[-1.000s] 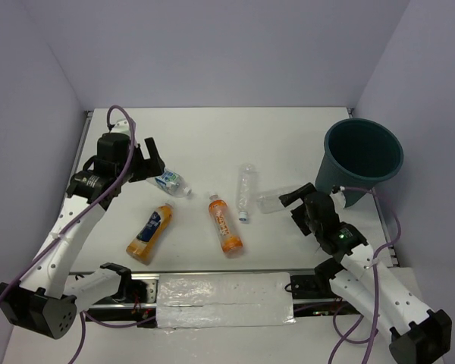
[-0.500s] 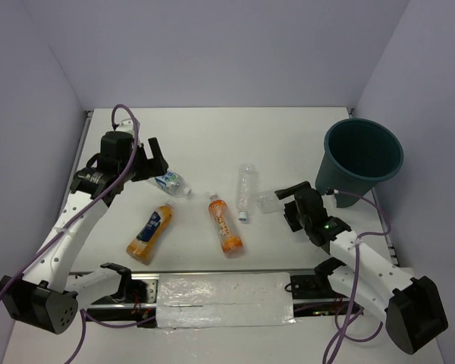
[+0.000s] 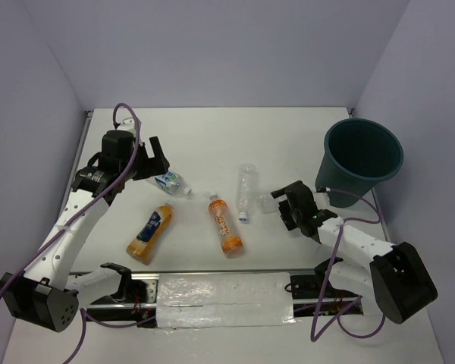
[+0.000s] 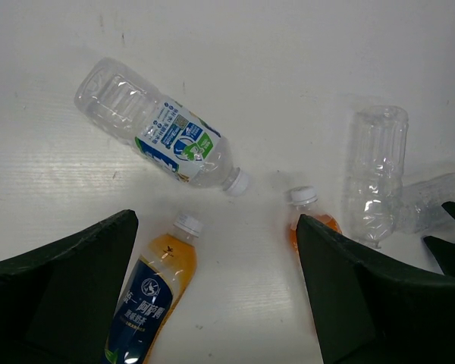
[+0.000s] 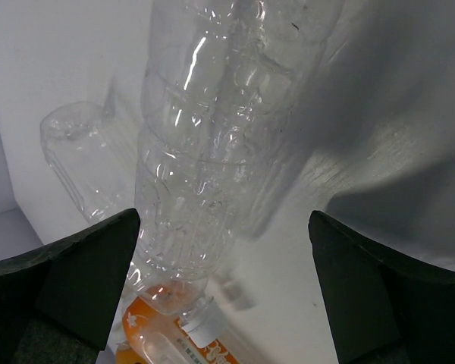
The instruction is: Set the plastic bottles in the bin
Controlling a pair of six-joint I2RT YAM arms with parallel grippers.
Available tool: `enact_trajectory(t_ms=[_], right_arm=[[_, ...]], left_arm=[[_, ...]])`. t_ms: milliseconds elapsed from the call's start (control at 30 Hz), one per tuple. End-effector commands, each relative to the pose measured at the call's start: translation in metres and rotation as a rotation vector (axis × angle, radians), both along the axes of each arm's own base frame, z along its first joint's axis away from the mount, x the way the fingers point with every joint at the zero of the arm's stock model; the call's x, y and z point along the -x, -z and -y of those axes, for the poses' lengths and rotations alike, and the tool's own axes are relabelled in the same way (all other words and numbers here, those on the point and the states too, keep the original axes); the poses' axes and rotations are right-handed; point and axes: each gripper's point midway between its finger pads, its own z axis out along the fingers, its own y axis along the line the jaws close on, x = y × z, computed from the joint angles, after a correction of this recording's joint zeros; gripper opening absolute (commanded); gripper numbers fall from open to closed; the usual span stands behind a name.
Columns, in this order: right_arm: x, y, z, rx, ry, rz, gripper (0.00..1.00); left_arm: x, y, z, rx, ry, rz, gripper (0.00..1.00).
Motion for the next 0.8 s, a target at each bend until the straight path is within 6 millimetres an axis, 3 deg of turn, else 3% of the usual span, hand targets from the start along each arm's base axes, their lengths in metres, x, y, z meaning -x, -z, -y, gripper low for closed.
enact_trajectory(t_ms=[0,533,633,767], right_arm=[[-0.024,-0.023,-0.009,-0.019,0.014,0.082,1.00],[-0.039,-0.005,-0.013,0.001,0.041,0.031,0.98],[-0.037,-0.002,-0.012,0.007,0.043,0.027,0.91],[-0.037,-0.013,-0.011,0.039,0.023,0.054,0.68]], left_arm=[[-0.006,-0.006,0.001,-0.012,0.016,0.040,0.99],[-0.003,-0.001,0.000,-0.019,0.025,0.030,0.99],[-0.003,0.001,0.000,-0.020,0.023,0.032,0.99],[-0.004,0.003,0.001,-0.017,0.024,0.025,0.99]])
